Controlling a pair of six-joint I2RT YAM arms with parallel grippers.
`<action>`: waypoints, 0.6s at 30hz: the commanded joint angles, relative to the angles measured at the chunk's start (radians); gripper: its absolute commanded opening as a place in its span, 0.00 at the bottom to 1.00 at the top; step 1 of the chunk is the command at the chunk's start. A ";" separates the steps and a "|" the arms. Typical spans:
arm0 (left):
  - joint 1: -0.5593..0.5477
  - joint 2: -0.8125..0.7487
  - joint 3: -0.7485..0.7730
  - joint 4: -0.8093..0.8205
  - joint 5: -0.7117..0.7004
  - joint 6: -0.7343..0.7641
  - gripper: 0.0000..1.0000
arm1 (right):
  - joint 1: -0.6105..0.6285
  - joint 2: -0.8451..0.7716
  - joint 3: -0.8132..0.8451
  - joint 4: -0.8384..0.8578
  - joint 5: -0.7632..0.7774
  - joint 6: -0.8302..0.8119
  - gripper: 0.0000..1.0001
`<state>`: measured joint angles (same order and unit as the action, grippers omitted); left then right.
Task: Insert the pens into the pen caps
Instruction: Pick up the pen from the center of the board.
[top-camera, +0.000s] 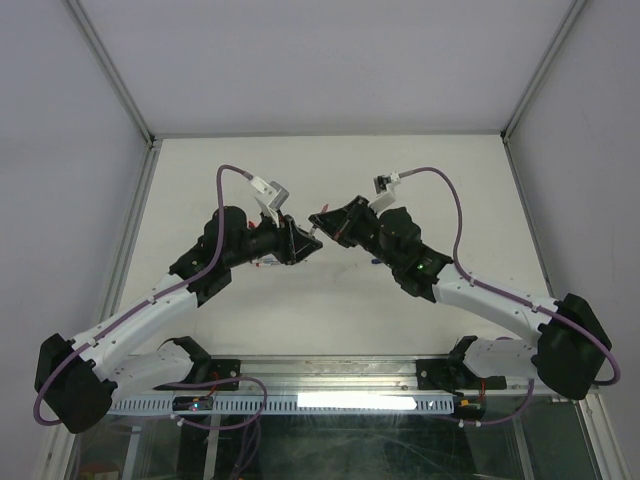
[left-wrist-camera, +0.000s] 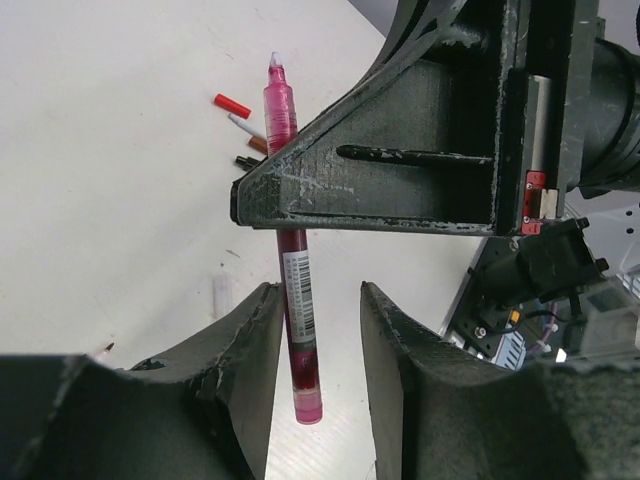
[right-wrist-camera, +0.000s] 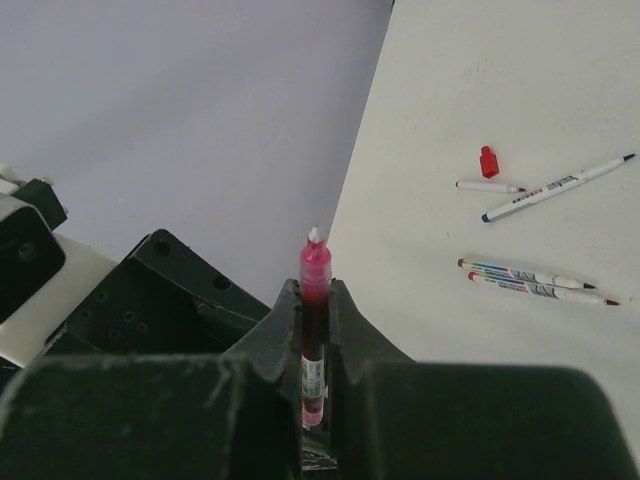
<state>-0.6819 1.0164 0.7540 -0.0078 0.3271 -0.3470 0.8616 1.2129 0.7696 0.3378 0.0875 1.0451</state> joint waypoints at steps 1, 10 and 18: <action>-0.008 -0.015 0.024 0.032 0.060 0.025 0.37 | 0.007 -0.029 0.072 0.008 -0.069 -0.183 0.00; -0.007 -0.006 0.033 0.034 0.076 0.010 0.32 | 0.007 -0.053 0.098 -0.061 -0.094 -0.307 0.00; -0.008 0.028 0.047 0.029 0.081 -0.001 0.11 | 0.008 -0.061 0.092 -0.061 -0.104 -0.306 0.00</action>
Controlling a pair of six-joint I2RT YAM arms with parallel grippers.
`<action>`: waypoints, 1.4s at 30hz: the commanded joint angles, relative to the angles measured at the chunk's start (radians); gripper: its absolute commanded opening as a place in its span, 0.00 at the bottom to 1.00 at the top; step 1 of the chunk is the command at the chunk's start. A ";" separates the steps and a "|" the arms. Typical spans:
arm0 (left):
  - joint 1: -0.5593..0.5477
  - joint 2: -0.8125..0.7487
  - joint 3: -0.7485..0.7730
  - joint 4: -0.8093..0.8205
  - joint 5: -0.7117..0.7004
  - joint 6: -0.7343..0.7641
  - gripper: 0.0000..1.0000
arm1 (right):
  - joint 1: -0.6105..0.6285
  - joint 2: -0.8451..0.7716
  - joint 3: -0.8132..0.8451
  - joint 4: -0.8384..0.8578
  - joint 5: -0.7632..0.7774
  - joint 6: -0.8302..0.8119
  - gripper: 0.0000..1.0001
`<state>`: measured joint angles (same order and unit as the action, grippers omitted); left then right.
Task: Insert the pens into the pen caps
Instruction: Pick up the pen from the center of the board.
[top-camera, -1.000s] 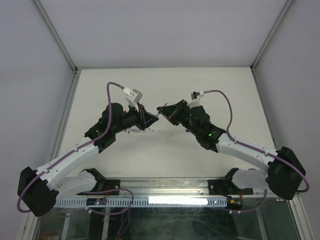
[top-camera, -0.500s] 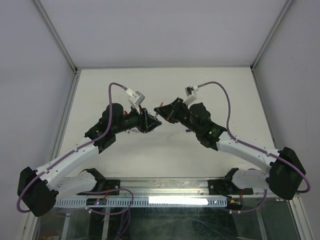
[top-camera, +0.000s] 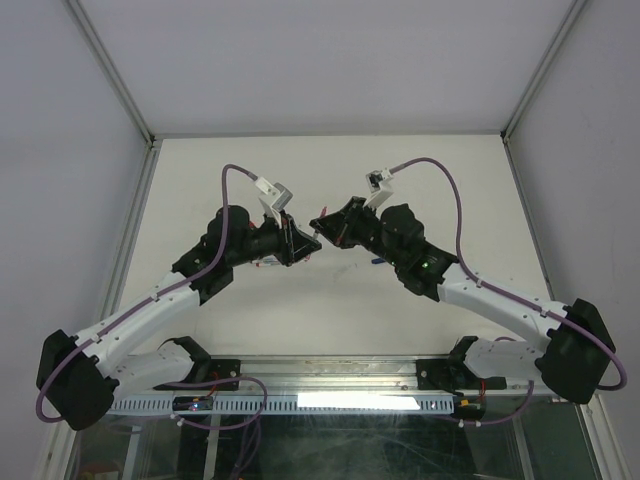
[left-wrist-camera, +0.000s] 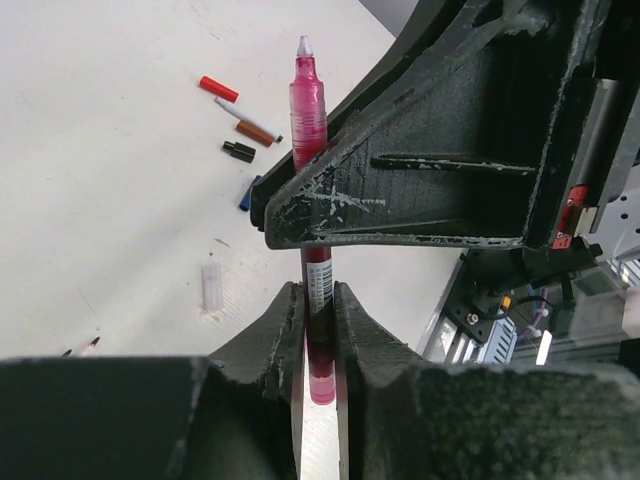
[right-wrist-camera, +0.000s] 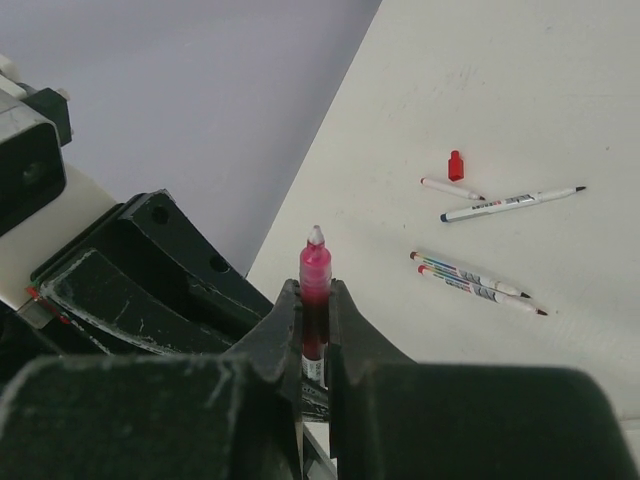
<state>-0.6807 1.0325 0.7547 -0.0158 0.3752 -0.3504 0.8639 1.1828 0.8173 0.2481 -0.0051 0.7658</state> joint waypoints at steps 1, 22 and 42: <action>-0.008 0.017 0.048 0.035 0.030 0.001 0.07 | 0.006 -0.034 0.043 0.029 -0.011 -0.028 0.00; -0.008 -0.066 0.025 -0.058 -0.205 0.031 0.00 | 0.004 -0.182 -0.010 -0.478 0.481 -0.040 0.54; -0.007 -0.146 -0.032 -0.220 -0.283 0.019 0.00 | 0.045 0.380 0.262 -0.814 0.524 0.288 0.46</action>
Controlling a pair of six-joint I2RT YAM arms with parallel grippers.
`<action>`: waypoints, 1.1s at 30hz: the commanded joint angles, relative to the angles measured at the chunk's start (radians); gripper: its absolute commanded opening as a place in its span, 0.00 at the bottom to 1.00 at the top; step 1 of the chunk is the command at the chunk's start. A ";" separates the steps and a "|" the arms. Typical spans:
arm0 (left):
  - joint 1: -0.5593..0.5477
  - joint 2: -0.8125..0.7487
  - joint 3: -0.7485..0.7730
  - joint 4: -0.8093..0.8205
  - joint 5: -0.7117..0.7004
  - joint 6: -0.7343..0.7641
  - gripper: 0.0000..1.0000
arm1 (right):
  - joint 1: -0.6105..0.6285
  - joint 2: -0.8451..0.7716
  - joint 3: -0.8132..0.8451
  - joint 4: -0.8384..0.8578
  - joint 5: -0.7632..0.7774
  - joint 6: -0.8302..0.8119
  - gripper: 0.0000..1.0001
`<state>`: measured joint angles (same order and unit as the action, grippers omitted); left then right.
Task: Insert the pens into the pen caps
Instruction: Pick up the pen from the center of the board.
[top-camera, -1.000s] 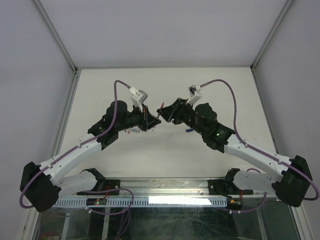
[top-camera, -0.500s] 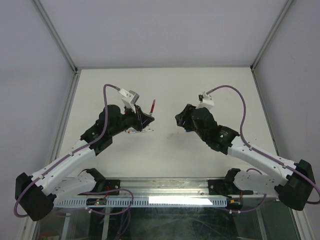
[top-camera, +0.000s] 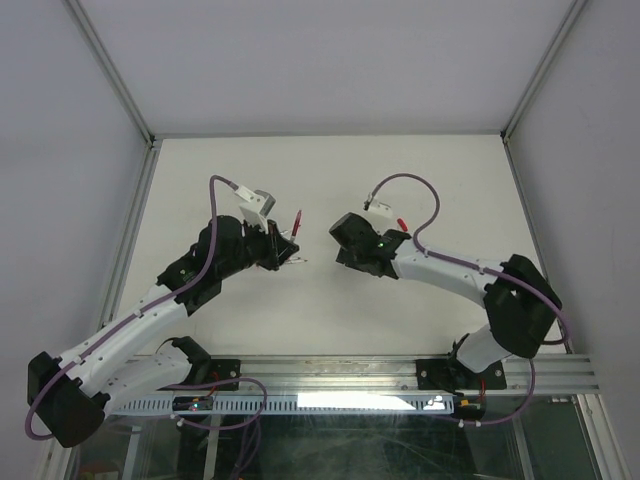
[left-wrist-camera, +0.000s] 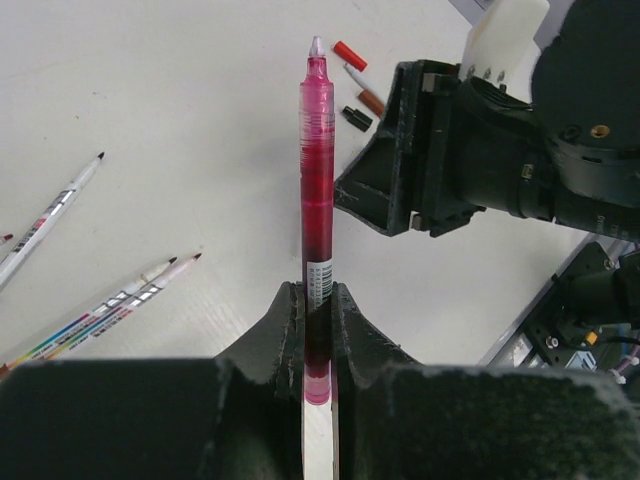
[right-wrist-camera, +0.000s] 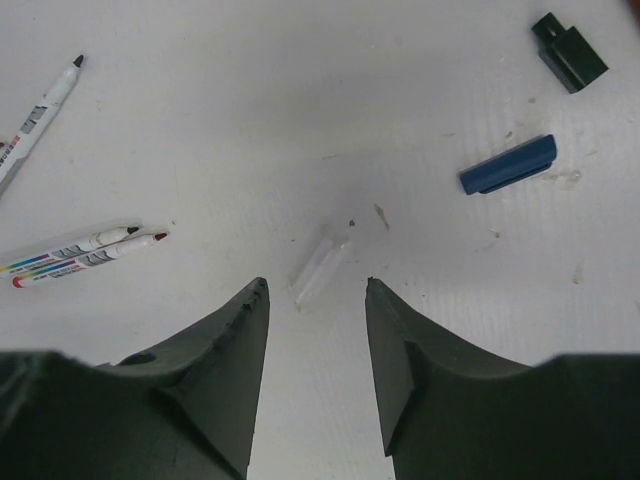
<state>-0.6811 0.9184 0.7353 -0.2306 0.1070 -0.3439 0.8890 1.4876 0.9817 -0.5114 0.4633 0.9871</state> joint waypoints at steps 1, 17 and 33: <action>-0.006 -0.035 -0.015 -0.008 -0.013 0.016 0.00 | 0.024 0.102 0.115 -0.060 0.056 0.072 0.46; -0.007 -0.060 -0.027 -0.073 -0.067 0.078 0.00 | 0.047 0.322 0.219 -0.126 0.058 0.133 0.38; -0.008 -0.052 -0.021 -0.076 -0.095 0.096 0.00 | 0.051 0.357 0.221 -0.129 0.083 0.080 0.17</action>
<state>-0.6815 0.8803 0.7040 -0.3290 0.0277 -0.2718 0.9340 1.8450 1.1854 -0.6334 0.4911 1.0725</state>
